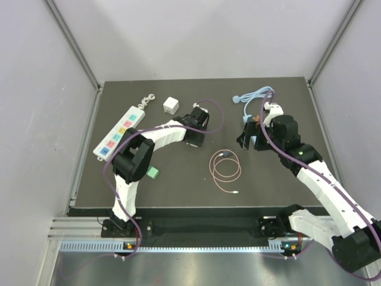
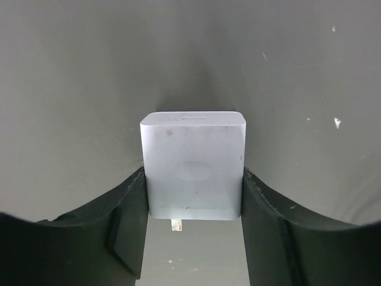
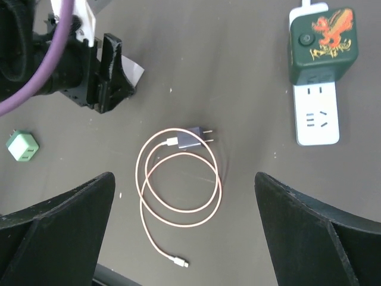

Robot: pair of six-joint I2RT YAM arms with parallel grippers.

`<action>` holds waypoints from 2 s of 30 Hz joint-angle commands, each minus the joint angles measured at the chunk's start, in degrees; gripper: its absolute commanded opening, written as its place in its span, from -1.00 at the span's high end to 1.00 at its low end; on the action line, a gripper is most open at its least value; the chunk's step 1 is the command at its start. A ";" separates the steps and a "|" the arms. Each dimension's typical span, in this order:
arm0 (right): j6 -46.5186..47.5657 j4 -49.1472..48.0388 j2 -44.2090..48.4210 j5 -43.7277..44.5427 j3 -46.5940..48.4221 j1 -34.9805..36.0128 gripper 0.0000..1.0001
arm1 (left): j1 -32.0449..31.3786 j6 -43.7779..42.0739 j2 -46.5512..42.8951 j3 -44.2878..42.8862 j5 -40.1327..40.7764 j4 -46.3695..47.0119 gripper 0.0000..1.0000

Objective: Insert the plug

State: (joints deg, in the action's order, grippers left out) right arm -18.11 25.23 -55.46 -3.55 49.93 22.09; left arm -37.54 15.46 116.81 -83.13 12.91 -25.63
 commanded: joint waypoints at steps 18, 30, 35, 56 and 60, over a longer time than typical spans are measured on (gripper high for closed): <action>-21.14 -15.72 -11.78 -37.33 7.03 -5.92 -0.59 | -19.58 -13.17 -49.03 30.48 9.75 23.24 1.00; -36.30 -21.64 -9.13 -22.11 4.47 7.09 -0.72 | -33.91 -29.06 -48.00 35.06 37.35 39.41 1.00; -35.60 -20.75 -9.14 -21.94 3.59 7.18 -0.70 | -35.24 -29.89 -45.62 35.06 40.54 41.38 1.00; -19.25 -8.36 -0.79 -6.20 0.87 5.25 -0.82 | 2.72 9.41 -19.57 21.63 -8.32 8.34 1.00; -17.14 -8.10 0.09 -6.99 -0.01 5.16 -0.83 | 3.35 12.30 -11.62 13.19 -8.60 5.41 1.00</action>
State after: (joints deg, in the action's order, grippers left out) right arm -38.52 16.82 -56.62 -11.44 50.22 27.57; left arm -34.92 24.51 103.88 -64.47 8.36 -18.81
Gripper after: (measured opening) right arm 0.914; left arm 0.609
